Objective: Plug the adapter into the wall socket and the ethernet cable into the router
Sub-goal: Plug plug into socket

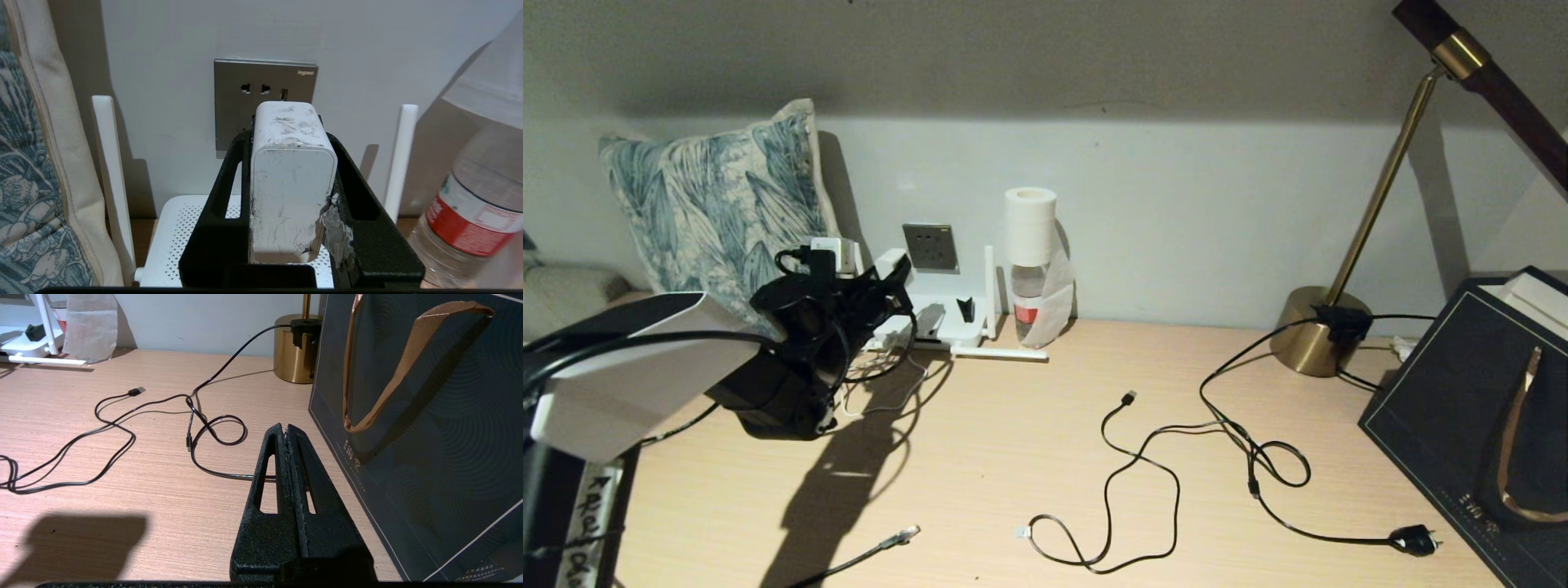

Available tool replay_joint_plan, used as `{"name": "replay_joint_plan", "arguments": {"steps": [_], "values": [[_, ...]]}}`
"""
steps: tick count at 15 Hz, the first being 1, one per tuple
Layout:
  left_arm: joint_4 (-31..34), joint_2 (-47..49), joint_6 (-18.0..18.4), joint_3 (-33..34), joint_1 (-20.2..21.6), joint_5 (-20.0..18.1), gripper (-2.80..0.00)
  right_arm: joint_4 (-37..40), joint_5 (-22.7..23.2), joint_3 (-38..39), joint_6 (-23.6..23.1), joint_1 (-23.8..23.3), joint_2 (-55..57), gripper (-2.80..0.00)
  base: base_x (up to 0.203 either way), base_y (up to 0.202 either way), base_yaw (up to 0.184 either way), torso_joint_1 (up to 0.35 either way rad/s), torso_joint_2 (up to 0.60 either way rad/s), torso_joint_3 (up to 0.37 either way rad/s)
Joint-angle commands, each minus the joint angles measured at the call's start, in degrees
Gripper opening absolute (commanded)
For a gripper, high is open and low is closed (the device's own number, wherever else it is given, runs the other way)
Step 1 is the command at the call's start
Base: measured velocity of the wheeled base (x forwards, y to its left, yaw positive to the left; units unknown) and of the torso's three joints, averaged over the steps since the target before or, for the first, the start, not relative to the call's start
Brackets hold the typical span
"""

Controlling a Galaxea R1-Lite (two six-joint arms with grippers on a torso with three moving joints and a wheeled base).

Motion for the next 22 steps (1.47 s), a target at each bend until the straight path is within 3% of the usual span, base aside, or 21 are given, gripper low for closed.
{"name": "replay_joint_plan", "arguments": {"steps": [1,7,22], "values": [[-0.70,2.97,-0.04,-2.28,-0.13,0.89,-2.80,-0.04,0.03,2.02,0.00,0.00,0.06,-2.80,0.000,0.000,0.000,0.000,0.00,0.000],[-0.45,7.33,-0.53,-8.41,0.11,1.36,-2.80,-0.04,0.03,2.02,0.00,0.00,0.06,-2.80,0.000,0.000,0.000,0.000,0.00,0.000],[8.87,12.87,-1.32,-24.56,0.14,1.69,-2.80,-0.04,0.03,2.02,0.00,0.00,0.06,-2.80,0.000,0.000,0.000,0.000,0.00,0.000]]}}
